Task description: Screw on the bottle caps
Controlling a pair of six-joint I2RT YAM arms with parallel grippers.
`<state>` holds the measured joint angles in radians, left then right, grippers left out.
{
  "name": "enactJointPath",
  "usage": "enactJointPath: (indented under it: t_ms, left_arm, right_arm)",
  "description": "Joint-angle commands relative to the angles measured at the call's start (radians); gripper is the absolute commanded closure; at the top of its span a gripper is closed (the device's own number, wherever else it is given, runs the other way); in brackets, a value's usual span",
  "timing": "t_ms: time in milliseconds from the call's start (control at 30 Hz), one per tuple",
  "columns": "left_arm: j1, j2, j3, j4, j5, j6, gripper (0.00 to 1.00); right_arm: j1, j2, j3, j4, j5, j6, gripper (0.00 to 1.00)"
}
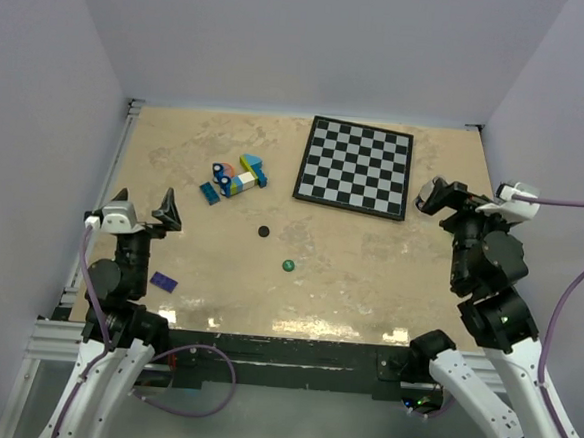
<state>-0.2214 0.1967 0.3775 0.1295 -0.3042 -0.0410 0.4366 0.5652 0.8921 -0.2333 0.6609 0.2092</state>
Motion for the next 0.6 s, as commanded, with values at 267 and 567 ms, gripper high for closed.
enactJointPath:
  t_ms: [267, 567]
  left_arm:
    - [-0.033, -0.02, -0.015, 0.055, -0.039, 0.012, 0.0]
    - [-0.07, -0.04, -0.02, 0.053, -0.065, 0.015, 0.0]
  right_arm:
    - [-0.006, 0.384, 0.275, -0.245, 0.052, 0.137, 0.01]
    - [-0.349, 0.654, 0.435, -0.42, -0.06, 0.21, 0.01]
